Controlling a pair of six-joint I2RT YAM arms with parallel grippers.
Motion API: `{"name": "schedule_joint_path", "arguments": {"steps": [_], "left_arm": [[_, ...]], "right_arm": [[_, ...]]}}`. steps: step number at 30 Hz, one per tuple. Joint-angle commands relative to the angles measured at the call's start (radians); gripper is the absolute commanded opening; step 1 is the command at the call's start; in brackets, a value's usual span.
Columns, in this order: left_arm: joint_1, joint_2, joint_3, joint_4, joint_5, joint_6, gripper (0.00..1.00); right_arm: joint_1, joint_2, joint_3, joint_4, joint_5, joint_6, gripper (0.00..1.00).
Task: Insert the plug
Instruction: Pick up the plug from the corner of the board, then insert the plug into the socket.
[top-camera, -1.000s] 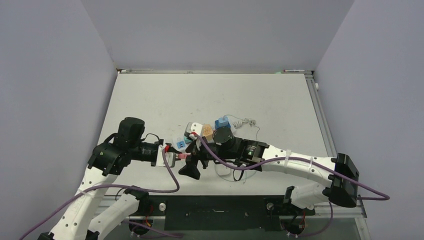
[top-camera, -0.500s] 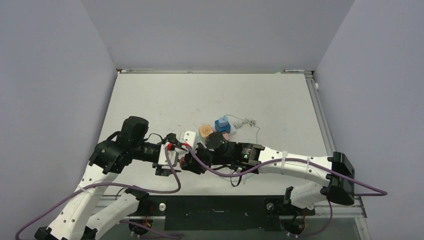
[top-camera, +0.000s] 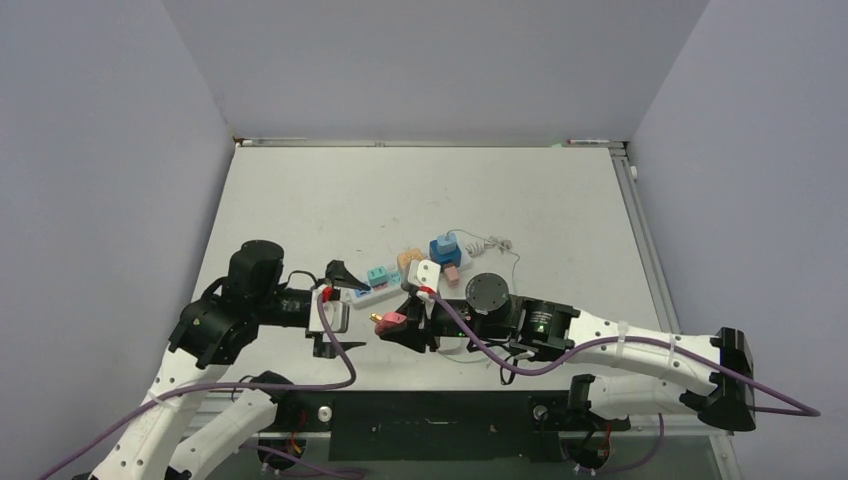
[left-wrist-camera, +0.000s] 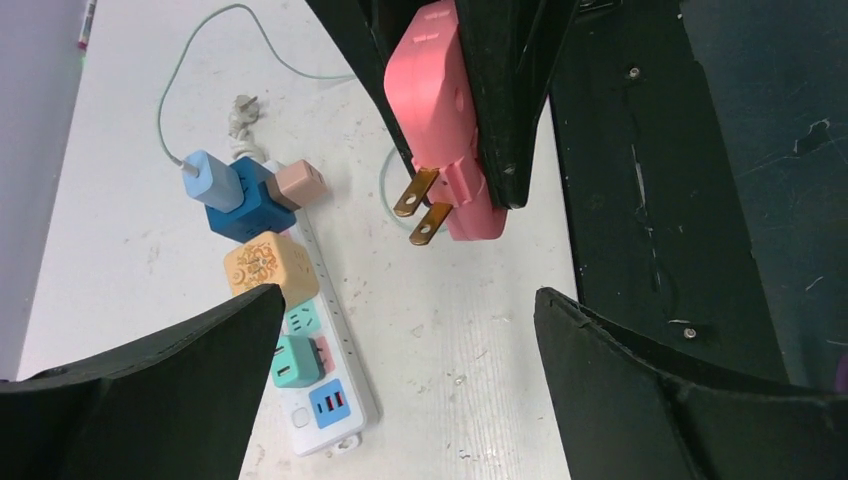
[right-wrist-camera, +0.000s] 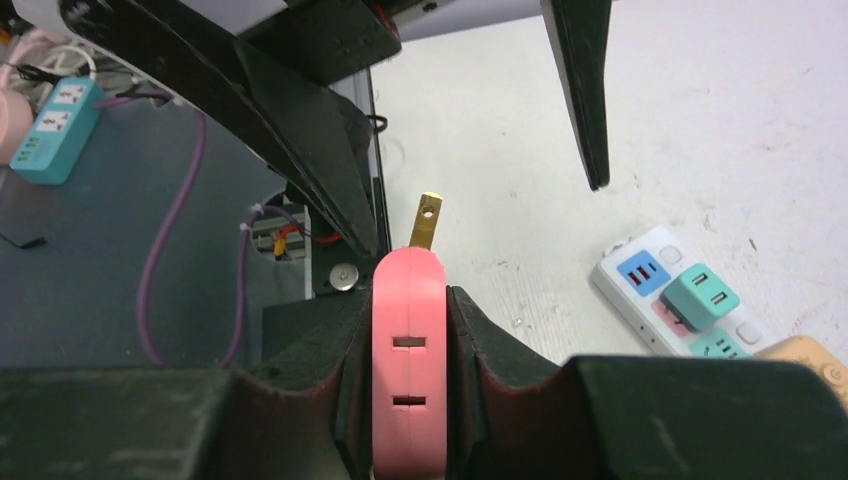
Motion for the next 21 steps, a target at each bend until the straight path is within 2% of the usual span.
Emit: {"name": "schedule_joint_path", "arguments": {"steps": [1, 4, 7, 11, 14, 17, 21], "left_arm": [[-0.005, 0.014, -0.024, 0.116, 0.045, -0.127, 0.90], [-0.005, -0.004, -0.056, 0.194, 0.034, -0.175, 0.89], [-0.005, -0.041, -0.100, 0.299, -0.020, -0.214, 0.95], [-0.005, -0.027, -0.093, 0.267, -0.044, -0.155, 1.00], [-0.002, 0.019, -0.091, 0.296, -0.133, -0.194, 0.99], [0.026, 0.111, -0.091, 0.377, -0.270, -0.259, 0.96], [0.173, 0.374, 0.014, 0.410, -0.227, -0.351, 0.96]], "right_arm": [[0.009, -0.006, -0.027, 0.170, -0.014, 0.061, 0.05], [0.009, -0.001, -0.034, 0.162, 0.017, 0.069, 0.05], [0.008, -0.010, -0.048, 0.107, 0.088, 0.072, 0.05], [-0.002, -0.030, -0.087, 0.029, 0.221, 0.099, 0.06], [-0.033, -0.016, -0.122, -0.045, 0.302, 0.135, 0.10], [-0.104, 0.015, -0.166, -0.040, 0.295, 0.177, 0.05], [-0.211, 0.084, -0.218, -0.002, 0.259, 0.178, 0.05]]}}
